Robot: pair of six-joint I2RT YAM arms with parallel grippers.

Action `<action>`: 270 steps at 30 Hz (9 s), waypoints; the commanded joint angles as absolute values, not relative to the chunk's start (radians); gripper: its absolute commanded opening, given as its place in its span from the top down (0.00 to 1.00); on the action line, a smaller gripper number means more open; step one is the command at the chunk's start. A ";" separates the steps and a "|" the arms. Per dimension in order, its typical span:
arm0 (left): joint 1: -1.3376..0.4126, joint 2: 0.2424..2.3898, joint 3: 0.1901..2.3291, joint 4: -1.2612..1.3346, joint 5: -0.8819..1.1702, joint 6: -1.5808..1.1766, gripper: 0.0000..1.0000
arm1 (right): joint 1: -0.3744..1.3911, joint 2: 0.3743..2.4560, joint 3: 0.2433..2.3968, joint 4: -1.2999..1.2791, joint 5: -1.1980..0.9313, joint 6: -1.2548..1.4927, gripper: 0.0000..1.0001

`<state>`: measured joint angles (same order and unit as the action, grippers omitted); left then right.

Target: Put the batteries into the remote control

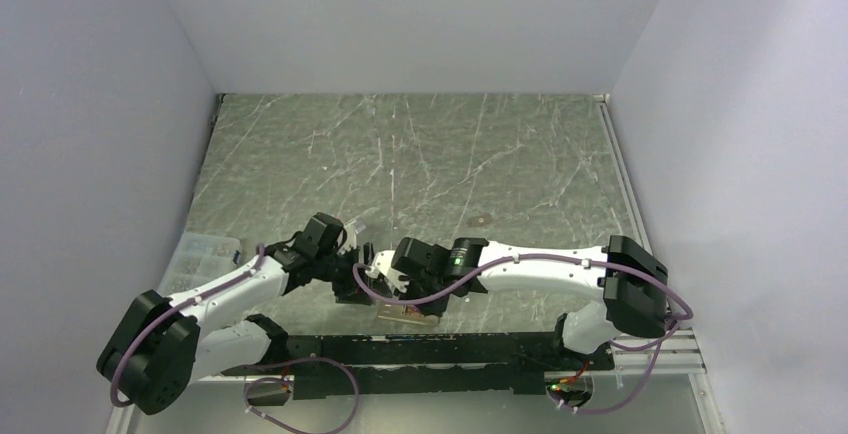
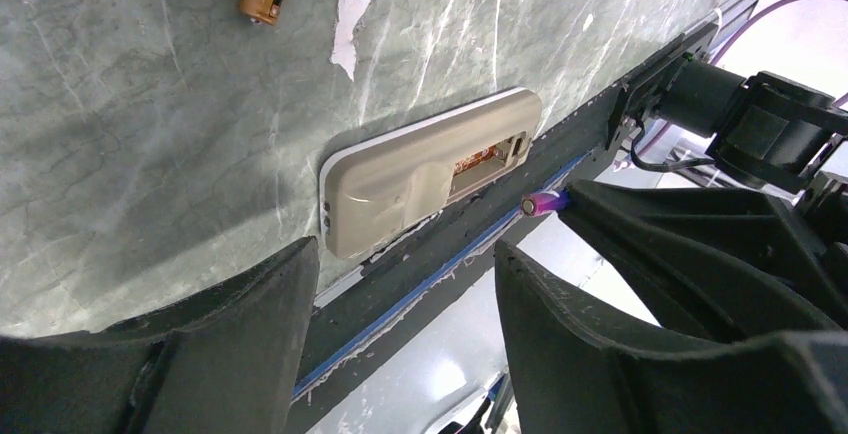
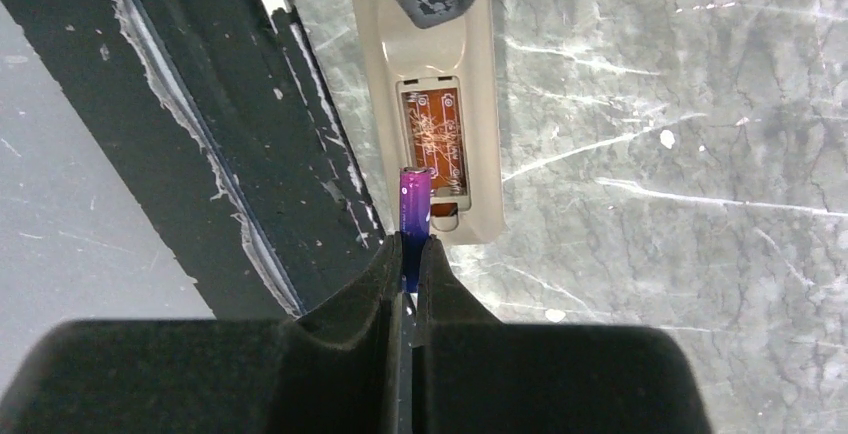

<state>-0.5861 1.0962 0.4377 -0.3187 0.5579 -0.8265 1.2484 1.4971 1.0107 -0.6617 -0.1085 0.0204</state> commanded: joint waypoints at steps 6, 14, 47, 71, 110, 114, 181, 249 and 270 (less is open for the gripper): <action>-0.604 1.144 0.417 -0.219 0.589 -0.864 0.34 | 1.218 1.503 1.040 -0.678 -0.098 -0.014 1.00; -0.639 1.208 0.430 -0.218 0.563 -0.861 0.40 | 1.206 1.504 1.028 -0.664 -0.114 -0.008 1.00; -0.707 1.309 0.456 -0.270 0.501 -0.847 0.66 | 1.207 1.568 1.042 -0.677 -0.168 -0.022 1.00; -0.716 1.292 0.430 -0.238 0.503 -0.864 0.69 | 1.207 1.659 1.108 -0.724 -0.180 -0.080 1.00; -0.721 1.333 0.442 -0.216 0.511 -0.860 0.71 | 1.207 1.662 1.095 -0.692 -0.220 -0.137 0.78; -0.722 1.332 0.441 -0.214 0.511 -0.861 0.71 | 1.207 1.659 1.095 -0.690 -0.217 -0.134 0.76; -0.762 1.371 0.446 -0.170 0.505 -0.891 0.75 | 1.067 1.121 0.590 -0.356 -0.184 0.792 0.77; -0.770 1.365 0.421 -0.133 0.507 -0.899 0.76 | 1.068 1.404 0.739 -0.468 -0.168 0.764 0.94; -0.771 1.335 0.410 -0.140 0.500 -0.858 0.76 | 1.075 1.739 0.956 -0.735 -0.174 0.658 0.90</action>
<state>-0.7570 1.3357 0.4339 -0.1314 0.5785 -0.9001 1.0626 1.6321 0.9600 -0.7574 -0.2306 0.6956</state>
